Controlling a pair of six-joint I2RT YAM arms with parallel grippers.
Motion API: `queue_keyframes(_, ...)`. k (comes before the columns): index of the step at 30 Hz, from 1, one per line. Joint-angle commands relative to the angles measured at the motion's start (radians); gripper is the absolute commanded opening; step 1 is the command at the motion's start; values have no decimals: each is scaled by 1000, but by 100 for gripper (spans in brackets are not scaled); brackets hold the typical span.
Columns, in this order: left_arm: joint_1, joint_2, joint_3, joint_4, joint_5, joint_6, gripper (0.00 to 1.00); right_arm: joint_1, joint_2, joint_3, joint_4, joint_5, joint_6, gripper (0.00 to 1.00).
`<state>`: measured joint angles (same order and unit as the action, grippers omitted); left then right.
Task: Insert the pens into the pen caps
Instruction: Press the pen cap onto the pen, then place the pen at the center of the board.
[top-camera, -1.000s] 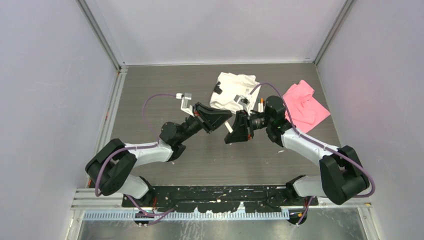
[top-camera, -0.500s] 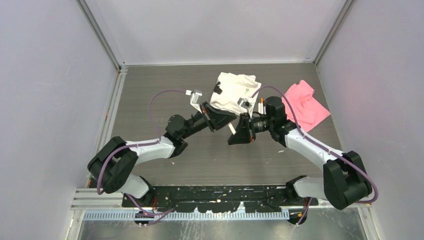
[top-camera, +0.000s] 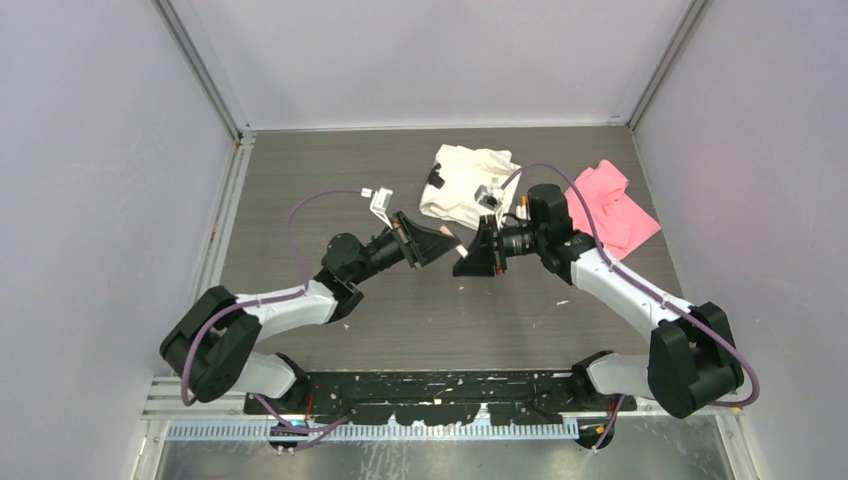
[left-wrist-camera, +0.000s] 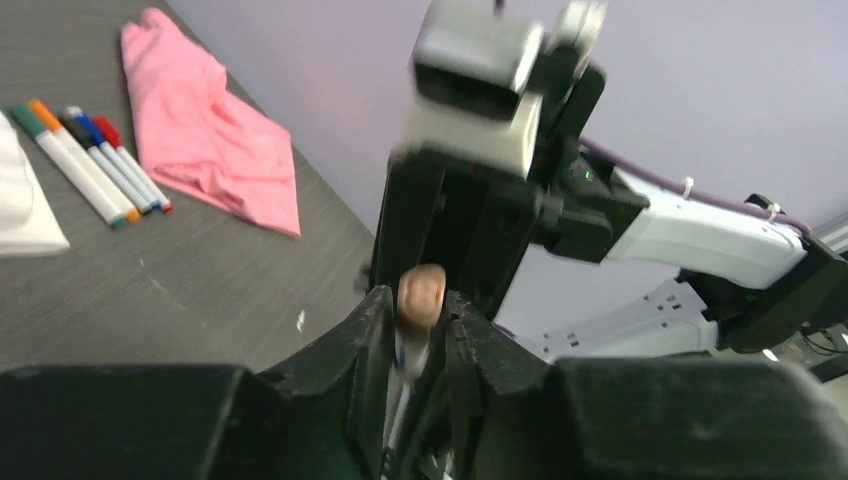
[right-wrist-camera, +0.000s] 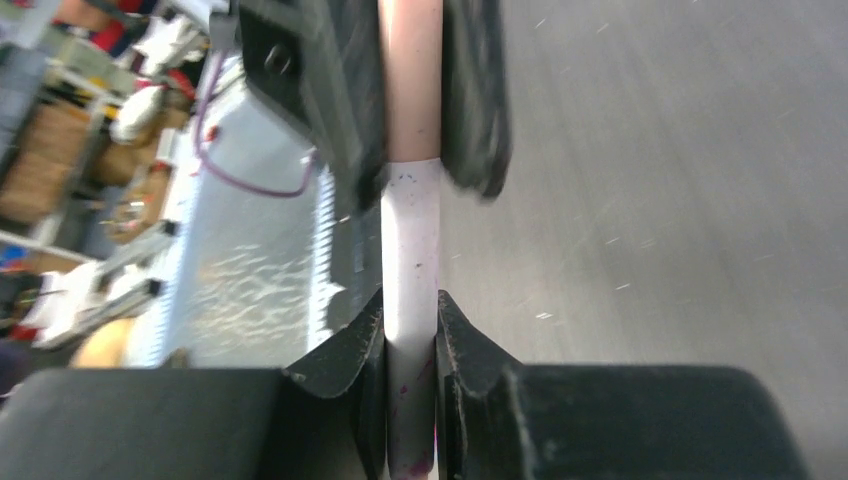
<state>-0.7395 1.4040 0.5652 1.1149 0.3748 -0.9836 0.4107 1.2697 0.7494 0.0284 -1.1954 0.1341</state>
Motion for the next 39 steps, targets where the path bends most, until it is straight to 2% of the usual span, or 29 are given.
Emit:
queue_keyframes(1,35,-136,-44,-111,74,-49,34,-16,1,120,29,125,-127,1)
queue_keyframes(4,62,-249,-61,-168,-21,2,52,-17,17,131,-19,126,-180,1)
queue_keyframes(6,69,-324,-66,-227,-72,58,61,-17,31,141,-72,126,-215,1)
queue_keyframes(10,75,-476,-85,-370,-129,229,70,-20,51,170,-173,159,-304,1)
queue_keyframes(13,75,-569,-136,-466,-179,381,74,-35,50,158,-166,300,-306,1)
queue_keyframes(18,75,-638,-256,-550,-405,540,85,-112,85,106,-20,672,-106,5)
queue_keyframes(22,75,-618,-298,-598,-578,596,87,-168,172,128,4,880,49,5)
queue_keyframes(26,75,-579,-316,-603,-633,617,87,-187,270,172,-9,1072,123,6)
queue_keyframes(33,75,-526,-381,-532,-649,606,87,-197,417,264,-22,1186,151,11)
queue_keyframes(39,75,-570,-396,-548,-649,602,87,-198,465,309,-57,1259,134,19)
